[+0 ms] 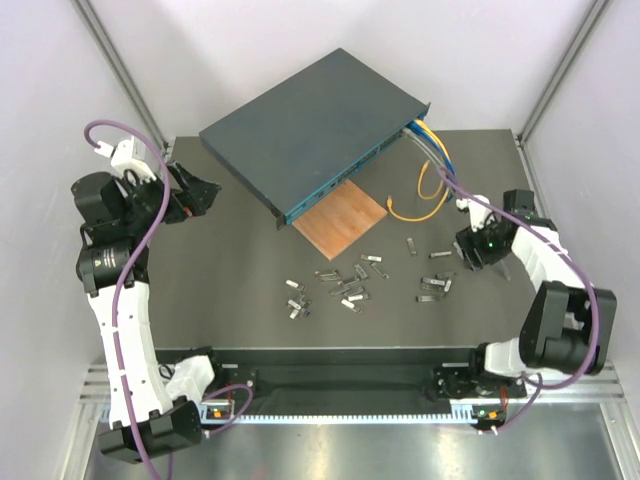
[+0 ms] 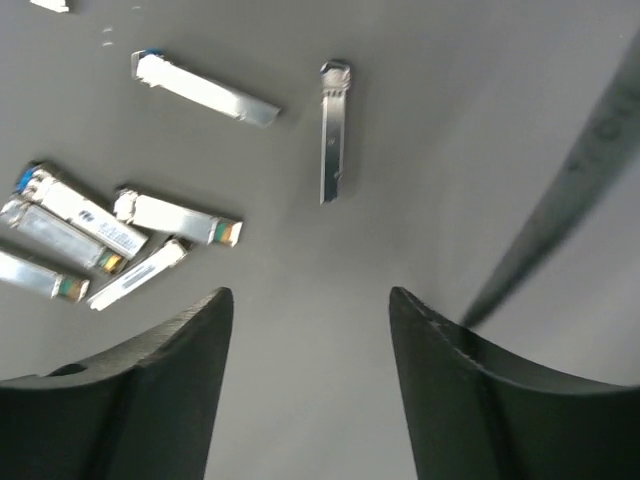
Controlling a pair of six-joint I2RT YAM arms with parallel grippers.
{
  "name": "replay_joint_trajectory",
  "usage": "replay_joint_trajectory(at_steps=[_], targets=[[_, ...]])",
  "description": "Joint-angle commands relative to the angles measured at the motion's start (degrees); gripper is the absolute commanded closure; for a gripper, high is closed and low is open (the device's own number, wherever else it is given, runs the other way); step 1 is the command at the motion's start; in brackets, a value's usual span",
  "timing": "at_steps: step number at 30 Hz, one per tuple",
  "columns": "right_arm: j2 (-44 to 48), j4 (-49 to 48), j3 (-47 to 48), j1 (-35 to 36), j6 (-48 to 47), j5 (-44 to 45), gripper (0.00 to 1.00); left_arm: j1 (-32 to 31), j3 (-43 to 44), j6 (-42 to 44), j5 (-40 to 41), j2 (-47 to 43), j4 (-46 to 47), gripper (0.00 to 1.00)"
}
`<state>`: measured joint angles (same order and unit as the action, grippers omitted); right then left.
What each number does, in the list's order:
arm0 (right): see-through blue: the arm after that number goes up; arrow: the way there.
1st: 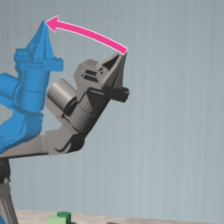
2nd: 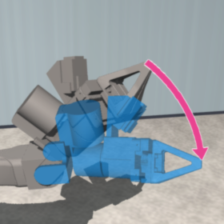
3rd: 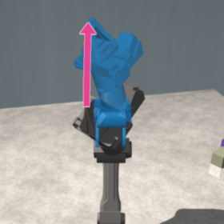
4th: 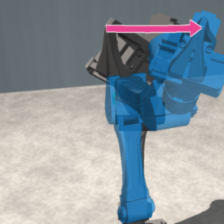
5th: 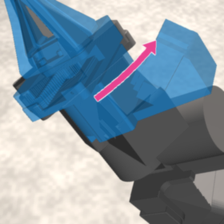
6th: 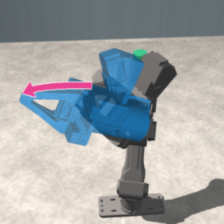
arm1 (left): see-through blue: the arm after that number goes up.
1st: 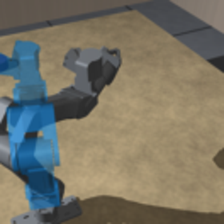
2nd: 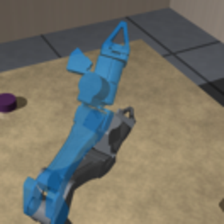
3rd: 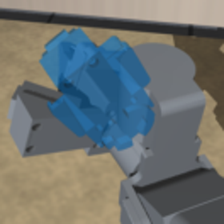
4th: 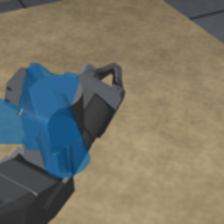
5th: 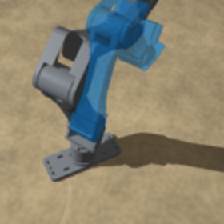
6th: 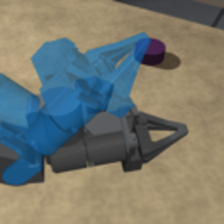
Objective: Insert the plug into the switch port
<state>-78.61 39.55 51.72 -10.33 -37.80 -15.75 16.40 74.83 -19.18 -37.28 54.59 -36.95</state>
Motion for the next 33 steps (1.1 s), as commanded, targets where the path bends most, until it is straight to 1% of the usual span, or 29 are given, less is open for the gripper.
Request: replay_joint_trajectory(at_steps=[1, 8, 13, 17, 22, 26, 28, 29, 31, 32, 33], targets=[[-3.1, -6.7, 1.4, -0.2, -0.3, 0.6, 0.38, 0.2, -0.1, 0.1, -2.2, -0.4, 4.6, 0.01], [-12.1, -10.5, 3.9, 1.0, 1.1, -0.7, 0.46, 0.2, -0.6, -0.3, -3.7, 0.0, 6.1, 0.01], [-14.8, -13.5, 5.2, 2.3, 3.0, 0.4, 0.50, 0.1, -0.7, -0.1, -3.8, 0.3, 6.1, 0.01], [-16.4, -14.4, 4.9, 2.4, 2.6, 1.1, 0.57, 0.2, -0.6, -0.2, -3.5, 0.3, 6.7, 0.02], [-16.9, -14.8, 3.1, 2.4, 1.4, 0.5, 0.63, 0.1, -0.6, -0.7, -3.5, 0.8, 8.3, 0.02], [-17.6, -15.2, 2.1, 2.4, 0.5, 0.7, 0.72, 0.2, -0.2, -1.6, -4.1, 1.3, 9.3, 0.03], [-17.2, -15.0, 1.3, 2.4, 0.4, 0.5, 0.75, 0.2, 0.0, -1.9, -4.0, 1.4, 9.7, 0.04], [-16.3, -14.6, 1.0, 2.4, 0.3, 0.2, 0.79, 0.2, 0.1, -2.0, -3.9, 1.4, 9.7, 0.05], [-14.7, -13.4, -0.1, 2.4, 0.0, -0.7, 0.83, 0.2, 0.3, -2.2, -3.6, 1.3, 10.1, 0.05], [-12.6, -13.0, -0.7, 2.3, -0.3, -0.9, 0.87, 0.2, 0.3, -2.4, -3.4, 1.1, 10.2, 0.05], [-11.4, -12.4, -1.1, 2.3, -0.4, -1.2, 0.90, 0.2, 0.2, -2.7, -3.1, 1.0, 10.7, 0.05]])
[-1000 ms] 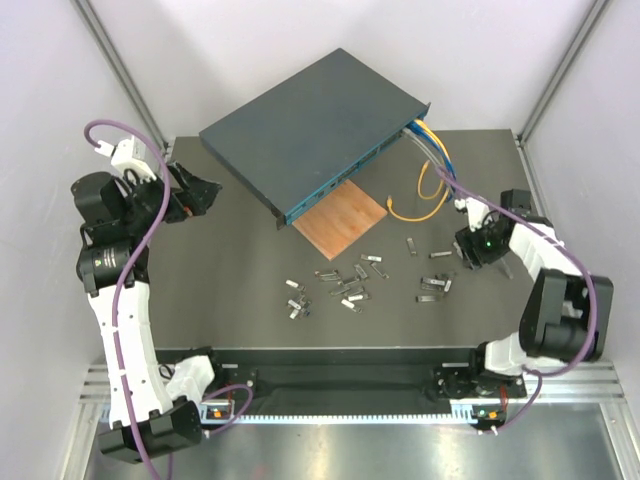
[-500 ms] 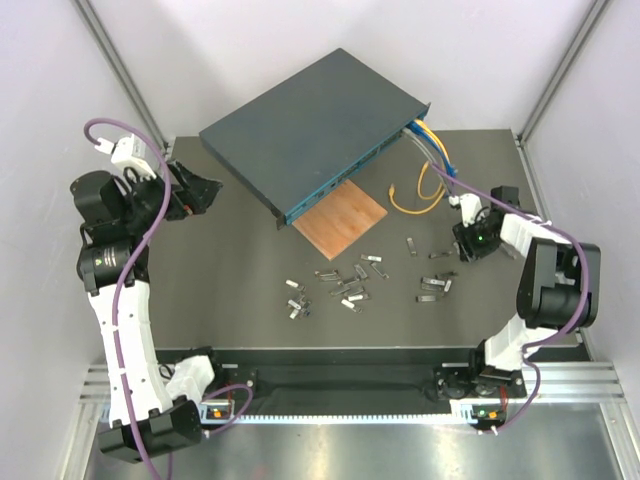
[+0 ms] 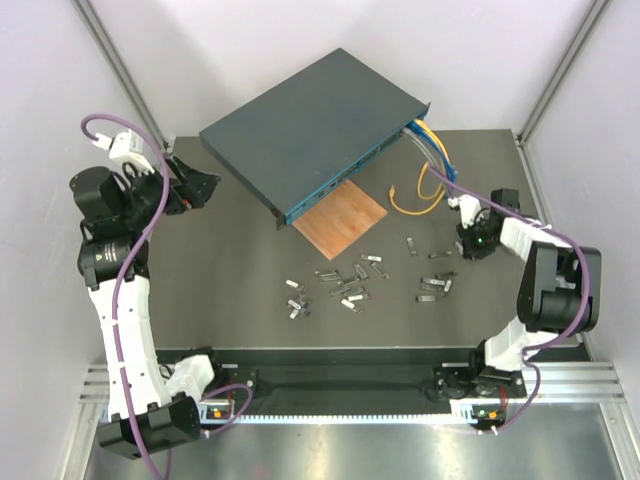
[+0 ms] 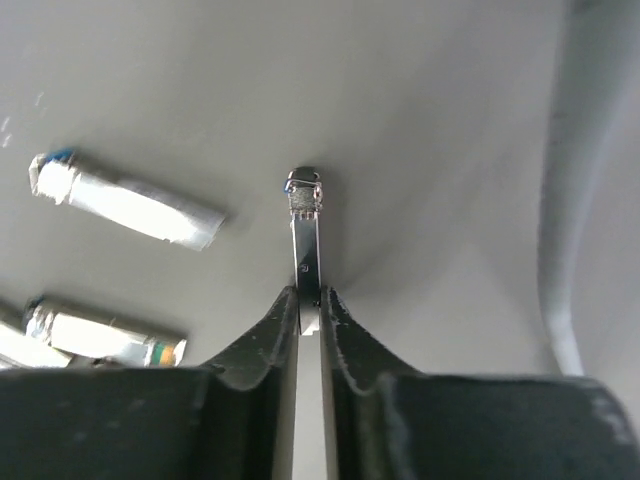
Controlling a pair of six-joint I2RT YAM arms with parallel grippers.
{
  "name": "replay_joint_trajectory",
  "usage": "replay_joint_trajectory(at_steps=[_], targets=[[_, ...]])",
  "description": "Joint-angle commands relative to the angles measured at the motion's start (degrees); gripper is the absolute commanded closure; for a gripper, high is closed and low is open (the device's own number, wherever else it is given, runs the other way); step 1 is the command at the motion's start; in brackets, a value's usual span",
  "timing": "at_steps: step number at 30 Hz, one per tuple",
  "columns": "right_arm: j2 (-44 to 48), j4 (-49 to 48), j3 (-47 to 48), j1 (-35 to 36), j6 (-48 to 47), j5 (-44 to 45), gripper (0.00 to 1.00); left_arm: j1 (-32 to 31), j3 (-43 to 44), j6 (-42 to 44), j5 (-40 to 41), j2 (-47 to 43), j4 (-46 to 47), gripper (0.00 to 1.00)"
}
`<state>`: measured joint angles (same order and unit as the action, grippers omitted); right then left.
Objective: Insert the plug into the switch port
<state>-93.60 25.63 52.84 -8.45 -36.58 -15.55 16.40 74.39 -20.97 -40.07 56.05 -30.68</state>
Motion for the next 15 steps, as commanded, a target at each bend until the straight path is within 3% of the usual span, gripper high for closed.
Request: replay_joint_trajectory(at_steps=[1, 6, 15], targets=[[4.6, 2.7, -2.9, 0.5, -2.1, -2.1, 0.92, 0.1, 0.8, -1.3, -0.4, -0.5, 4.7, 0.06], [11.5, 6.6, -3.1, 0.4, -2.4, -4.2, 1.00, 0.1, 1.4, -2.4, -1.4, -0.2, 5.9, 0.07], [20.6, 17.0, -0.4, 0.4, -3.7, -10.8, 1.00, -0.1, 3.0, -2.1, -4.0, 0.6, 7.0, 0.09]])
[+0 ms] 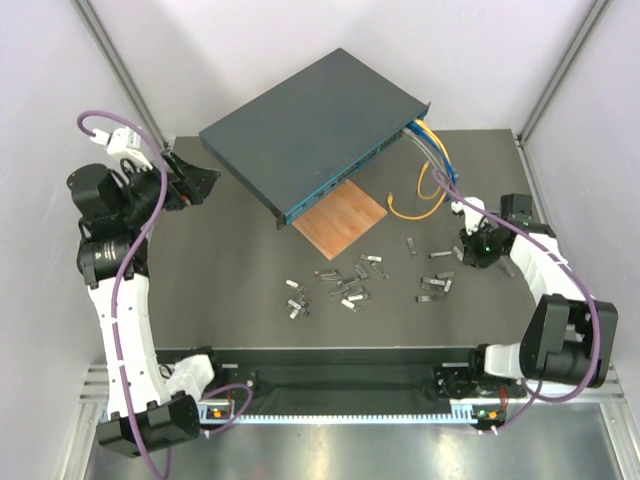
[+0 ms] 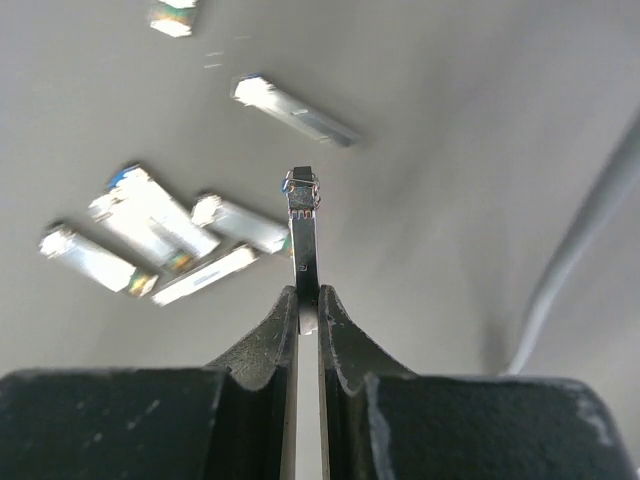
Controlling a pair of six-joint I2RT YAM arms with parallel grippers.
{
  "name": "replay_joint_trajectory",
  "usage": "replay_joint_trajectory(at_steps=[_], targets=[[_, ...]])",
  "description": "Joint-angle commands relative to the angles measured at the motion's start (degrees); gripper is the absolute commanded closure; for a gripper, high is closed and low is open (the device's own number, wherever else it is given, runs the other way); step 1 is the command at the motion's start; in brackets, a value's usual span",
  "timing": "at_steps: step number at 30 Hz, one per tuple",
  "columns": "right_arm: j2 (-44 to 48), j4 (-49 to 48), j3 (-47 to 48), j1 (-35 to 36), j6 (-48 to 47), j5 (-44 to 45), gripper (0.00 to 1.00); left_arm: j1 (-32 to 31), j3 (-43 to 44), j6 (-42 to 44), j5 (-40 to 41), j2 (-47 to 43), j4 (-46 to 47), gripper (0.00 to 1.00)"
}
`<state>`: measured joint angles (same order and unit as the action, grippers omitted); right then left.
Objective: Insert the plug into the switch port
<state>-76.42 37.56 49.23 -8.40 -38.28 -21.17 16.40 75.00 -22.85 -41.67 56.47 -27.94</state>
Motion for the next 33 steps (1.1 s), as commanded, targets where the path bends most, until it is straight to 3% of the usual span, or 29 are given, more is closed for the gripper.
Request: replay_joint_trajectory(at_steps=[1, 7, 11, 15, 20, 23, 26, 27, 33], targets=[[4.3, 6.4, 3.4, 0.3, -3.2, -6.1, 1.00, -0.1, 2.8, 0.3, -3.1, 0.4, 4.4, 0.09], [11.2, 14.7, 6.4, 0.4, -7.9, -14.7, 1.00, -1.4, 5.3, 3.6, -8.4, 1.1, 4.4, 0.09], [14.6, 15.4, 9.8, 0.6, -5.6, -20.0, 1.00, -4.0, 7.3, 7.4, -10.0, 2.4, 3.5, 0.09], [15.8, 11.5, 13.2, 1.5, 2.5, -25.8, 1.00, -7.7, 9.5, 10.2, -9.8, 4.7, 2.2, 0.10], [16.7, 0.8, 16.3, 2.1, 20.0, -33.7, 1.00, -16.1, 9.5, 10.9, -7.6, 6.3, 6.5, 0.12], [16.8, -8.1, 16.9, 2.4, 31.4, -39.1, 1.00, -23.3, 8.9, 9.4, -7.6, 8.0, 10.9, 0.14], [17.8, -25.1, 13.4, 2.7, 50.1, -42.3, 1.00, -30.2, 7.2, 6.2, -8.1, 10.3, 20.7, 0.14], [18.1, -35.8, 11.0, 3.0, 59.5, -43.3, 1.00, -33.8, 6.6, 5.2, -8.0, 10.9, 26.0, 0.14], [20.1, -68.1, 2.3, 7.8, 87.2, -43.4, 1.00, -46.3, 7.9, -2.6, -4.0, 18.5, 35.4, 0.18]])
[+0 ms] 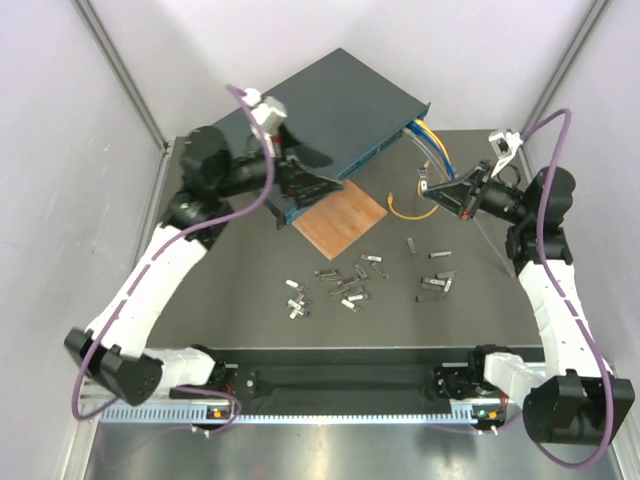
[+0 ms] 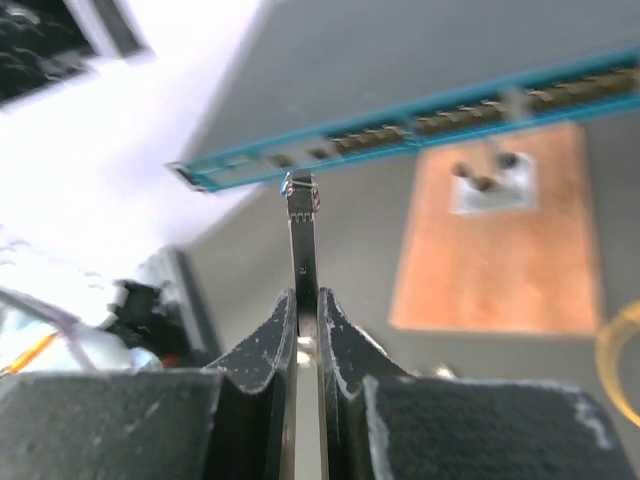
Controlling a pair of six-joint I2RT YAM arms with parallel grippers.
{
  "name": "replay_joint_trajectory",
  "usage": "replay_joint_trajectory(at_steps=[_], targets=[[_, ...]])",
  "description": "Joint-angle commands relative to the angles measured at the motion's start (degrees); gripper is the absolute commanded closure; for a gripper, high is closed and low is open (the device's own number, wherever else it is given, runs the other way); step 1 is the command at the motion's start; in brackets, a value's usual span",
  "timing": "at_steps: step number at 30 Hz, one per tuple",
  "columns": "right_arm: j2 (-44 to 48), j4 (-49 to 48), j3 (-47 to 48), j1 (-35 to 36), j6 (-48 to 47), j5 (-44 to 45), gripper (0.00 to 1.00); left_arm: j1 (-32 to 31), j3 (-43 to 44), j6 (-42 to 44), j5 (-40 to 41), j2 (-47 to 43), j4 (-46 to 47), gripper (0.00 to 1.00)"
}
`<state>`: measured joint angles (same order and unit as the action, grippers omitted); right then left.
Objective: Insert the plug into the switch port
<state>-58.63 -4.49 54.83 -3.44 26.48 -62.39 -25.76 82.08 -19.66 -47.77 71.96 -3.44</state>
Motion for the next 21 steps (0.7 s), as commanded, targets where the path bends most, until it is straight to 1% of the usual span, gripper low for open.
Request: replay_joint_trajectory(at_steps=[1, 2, 3, 4, 6, 9, 15, 21], targets=[[3.3, -35.1, -4.6, 3.0, 25.1, -1.3, 1.00, -5.0, 0.7, -7.8, 2.6, 4.1, 15.4, 0.20], [3.8, -38.5, -5.7, 5.5, 27.2, -0.5, 1.00, -5.9, 0.7, -9.8, 3.4, 5.8, 17.0, 0.22], [4.2, -41.2, -7.2, 6.3, 28.7, 0.4, 1.00, -7.3, 0.6, -11.7, 3.8, 6.8, 19.0, 0.23], [4.9, -42.5, -7.4, 7.0, 29.7, 2.2, 1.00, -7.9, 0.4, -15.4, 3.9, 7.5, 22.4, 0.25], [5.3, -43.5, -7.5, 9.0, 29.9, 3.1, 1.00, -10.0, -0.3, -18.3, 3.9, 9.1, 25.8, 0.27], [6.4, -43.6, -8.0, 10.6, 29.9, 4.9, 1.00, -12.4, -2.3, -22.3, 5.0, 9.9, 29.6, 0.31], [6.5, -46.2, -9.2, 13.4, 33.5, 8.8, 1.00, -15.5, -5.7, -24.2, 6.2, 9.5, 33.6, 0.37], [6.4, -45.5, -10.1, 15.7, 33.2, 10.0, 1.00, -15.9, -4.8, -24.3, 6.0, 10.0, 35.1, 0.44]])
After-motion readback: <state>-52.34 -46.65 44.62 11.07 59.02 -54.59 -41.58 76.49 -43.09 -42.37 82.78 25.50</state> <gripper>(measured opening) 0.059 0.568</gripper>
